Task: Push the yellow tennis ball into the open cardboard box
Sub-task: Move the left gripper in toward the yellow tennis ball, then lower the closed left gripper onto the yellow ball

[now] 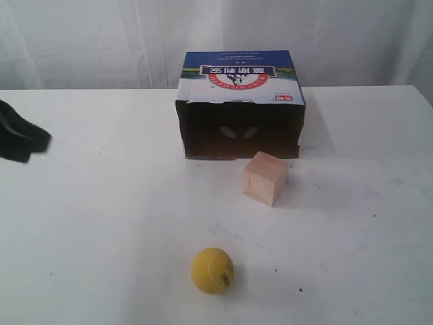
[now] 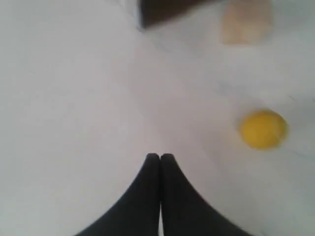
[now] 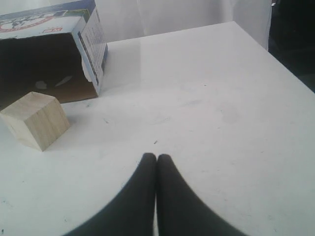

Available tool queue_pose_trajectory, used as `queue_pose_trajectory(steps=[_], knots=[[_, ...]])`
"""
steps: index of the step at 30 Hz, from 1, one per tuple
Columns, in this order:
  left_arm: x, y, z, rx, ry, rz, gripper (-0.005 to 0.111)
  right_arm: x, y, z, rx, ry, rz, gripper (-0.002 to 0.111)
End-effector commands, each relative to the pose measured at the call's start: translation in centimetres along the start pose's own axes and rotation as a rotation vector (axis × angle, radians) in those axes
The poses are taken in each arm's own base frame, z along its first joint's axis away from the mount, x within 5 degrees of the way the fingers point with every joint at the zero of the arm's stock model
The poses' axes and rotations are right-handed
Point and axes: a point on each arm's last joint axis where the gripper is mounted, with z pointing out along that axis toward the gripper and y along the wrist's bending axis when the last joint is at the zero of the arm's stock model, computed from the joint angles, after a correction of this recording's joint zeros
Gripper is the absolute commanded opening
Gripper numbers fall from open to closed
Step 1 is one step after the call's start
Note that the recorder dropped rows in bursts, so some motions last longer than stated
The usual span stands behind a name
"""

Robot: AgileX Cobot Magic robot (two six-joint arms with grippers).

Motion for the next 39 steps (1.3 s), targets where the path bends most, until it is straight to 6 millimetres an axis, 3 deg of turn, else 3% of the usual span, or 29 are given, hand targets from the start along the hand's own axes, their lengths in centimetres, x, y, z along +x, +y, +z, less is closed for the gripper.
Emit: queue_pose_trajectory(steps=[1, 4, 11, 16, 21, 28, 34, 39], knots=[[-0.3, -3.0, 2.2, 0.494, 0.093, 0.089, 0.0, 0.0, -0.1, 0.0, 0.005, -0.016, 0.001, 0.0], [0.2, -4.1, 3.3, 0.661, -0.016, 0.045, 0.0, 0.0, -0.1, 0.0, 0.005, -0.016, 0.001, 0.0], [3.1, -7.8, 7.2, 0.788, -0.233, 0.005, 0.0, 0.0, 0.0, 0.0, 0.004, -0.016, 0.005, 0.0], [4.9, -9.9, 9.5, 0.819, -0.315, 0.15, 0.0, 0.0, 0.0, 0.0, 0.004, -0.016, 0.005, 0.0], [7.0, -9.6, 14.3, 0.681, -0.138, 0.18, 0.0, 0.0, 0.0, 0.0, 0.004, -0.016, 0.005, 0.0], [9.1, -9.4, 17.6, 0.709, -0.03, 0.184, 0.0, 0.0, 0.0, 0.0, 0.004, -0.016, 0.005, 0.0], [7.1, -9.5, 19.0, 0.719, -0.065, 0.195, 0.0, 0.0, 0.0, 0.0, 0.004, -0.016, 0.005, 0.0], [6.8, -9.2, 19.4, 0.674, -0.063, 0.211, 0.0, 0.0, 0.0, 0.0, 0.004, -0.016, 0.005, 0.0]])
